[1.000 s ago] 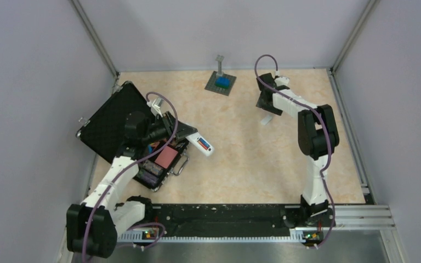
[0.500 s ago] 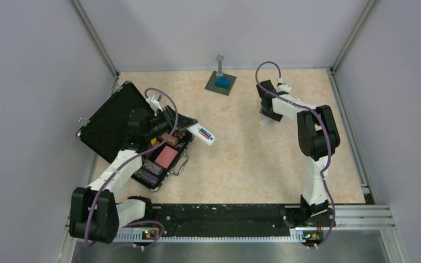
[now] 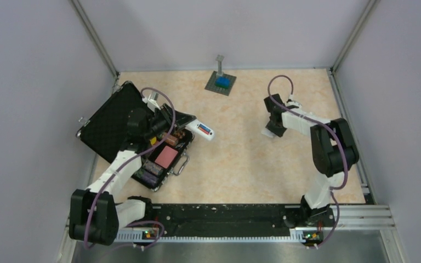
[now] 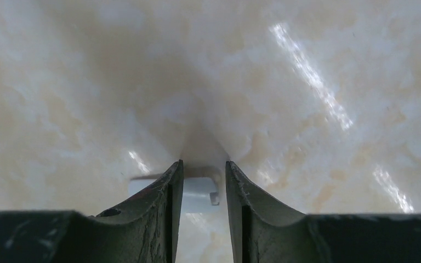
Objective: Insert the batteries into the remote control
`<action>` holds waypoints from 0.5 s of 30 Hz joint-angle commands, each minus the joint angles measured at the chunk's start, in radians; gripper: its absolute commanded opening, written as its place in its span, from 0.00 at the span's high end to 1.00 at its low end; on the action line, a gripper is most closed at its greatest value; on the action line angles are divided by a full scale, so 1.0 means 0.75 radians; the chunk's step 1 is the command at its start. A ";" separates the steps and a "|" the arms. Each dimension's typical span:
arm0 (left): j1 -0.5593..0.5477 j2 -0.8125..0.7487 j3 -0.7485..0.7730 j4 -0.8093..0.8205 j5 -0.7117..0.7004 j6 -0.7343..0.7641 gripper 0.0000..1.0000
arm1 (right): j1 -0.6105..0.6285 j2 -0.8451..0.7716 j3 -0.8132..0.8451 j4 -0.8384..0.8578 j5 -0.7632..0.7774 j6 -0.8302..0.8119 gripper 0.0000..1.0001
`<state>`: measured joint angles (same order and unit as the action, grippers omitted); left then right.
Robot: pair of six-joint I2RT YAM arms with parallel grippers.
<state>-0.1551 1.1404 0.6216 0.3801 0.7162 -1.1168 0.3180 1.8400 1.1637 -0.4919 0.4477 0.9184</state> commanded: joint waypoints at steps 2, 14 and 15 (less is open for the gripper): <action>0.004 -0.063 0.023 0.055 -0.028 -0.006 1.00 | 0.004 -0.220 -0.183 -0.073 -0.167 0.196 0.67; 0.002 -0.143 -0.048 0.022 -0.036 0.021 1.00 | 0.034 -0.427 -0.205 -0.062 -0.254 -0.184 0.53; 0.002 -0.154 -0.048 0.004 -0.041 0.025 1.00 | 0.035 -0.435 -0.210 -0.028 -0.311 -0.263 0.50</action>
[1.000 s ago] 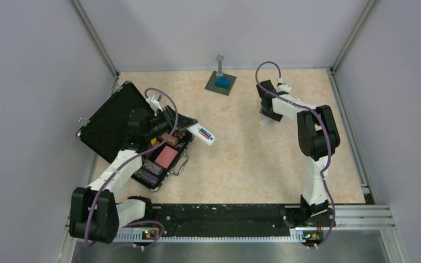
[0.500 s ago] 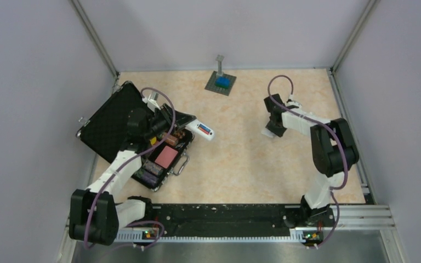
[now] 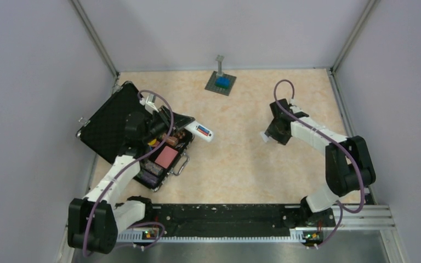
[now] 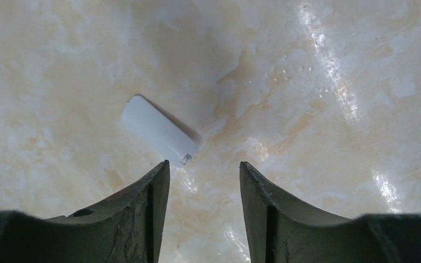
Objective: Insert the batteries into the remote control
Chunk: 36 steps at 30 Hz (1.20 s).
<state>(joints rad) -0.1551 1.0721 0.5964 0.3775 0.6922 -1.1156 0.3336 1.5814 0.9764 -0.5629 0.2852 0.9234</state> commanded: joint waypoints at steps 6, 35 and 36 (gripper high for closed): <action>0.002 -0.118 -0.027 -0.037 -0.023 0.017 1.00 | 0.015 0.031 0.098 0.129 -0.372 -0.792 0.37; 0.012 -0.087 -0.012 -0.219 -0.059 0.081 1.00 | 0.044 0.193 0.159 0.122 -0.256 -1.092 0.75; 0.012 -0.077 -0.010 -0.217 -0.051 0.082 1.00 | 0.044 0.177 0.160 0.128 -0.258 -1.085 0.75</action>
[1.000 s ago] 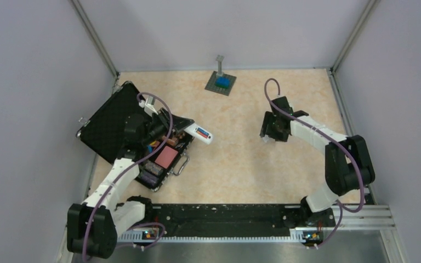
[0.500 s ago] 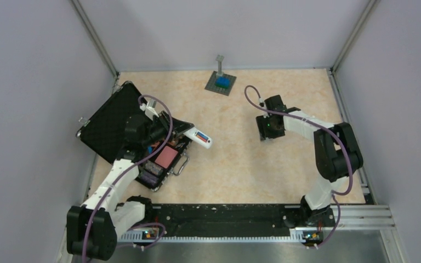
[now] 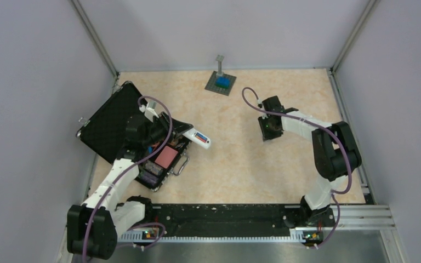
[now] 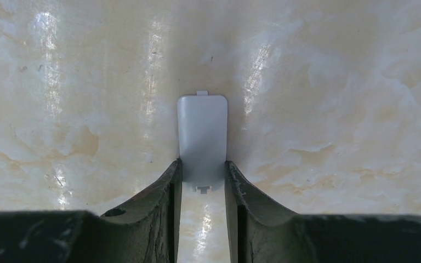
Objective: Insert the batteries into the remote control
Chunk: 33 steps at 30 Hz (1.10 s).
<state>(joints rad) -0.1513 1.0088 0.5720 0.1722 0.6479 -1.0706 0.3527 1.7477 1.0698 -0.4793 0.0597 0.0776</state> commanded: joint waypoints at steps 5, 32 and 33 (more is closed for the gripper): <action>0.007 0.080 0.020 0.094 0.071 0.025 1.00 | 0.020 -0.143 0.067 0.012 -0.043 0.079 0.76; -0.308 0.317 0.088 0.340 0.051 0.244 1.00 | 0.681 -0.752 0.031 -0.027 -0.331 -0.016 0.79; -0.315 0.302 0.081 0.346 0.030 0.241 1.00 | 0.696 -0.753 0.033 -0.025 -0.322 -0.012 0.79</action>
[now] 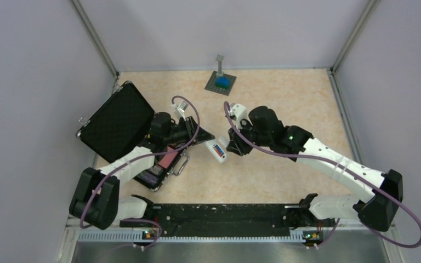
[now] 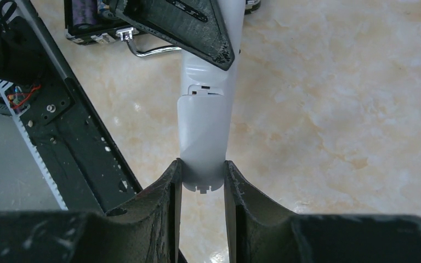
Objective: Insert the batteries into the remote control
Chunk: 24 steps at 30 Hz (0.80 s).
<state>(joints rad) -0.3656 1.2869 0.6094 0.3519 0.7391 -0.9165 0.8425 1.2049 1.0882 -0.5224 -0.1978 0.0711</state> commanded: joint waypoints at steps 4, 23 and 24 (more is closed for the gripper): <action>-0.065 -0.140 -0.003 0.099 -0.263 -0.017 1.00 | 0.098 -0.003 0.022 0.019 0.052 0.003 0.79; -0.097 -0.266 -0.081 0.019 -0.326 -0.030 1.00 | 0.248 0.132 0.108 -0.019 0.316 0.050 0.80; -0.097 -0.266 -0.080 0.017 -0.318 -0.032 1.00 | 0.251 0.138 0.109 -0.018 0.320 0.051 0.80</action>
<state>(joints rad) -0.4339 1.1149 0.5480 0.3298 0.4892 -0.9432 1.0107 1.3056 1.1275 -0.5617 0.0017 0.0986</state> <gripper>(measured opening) 0.321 0.287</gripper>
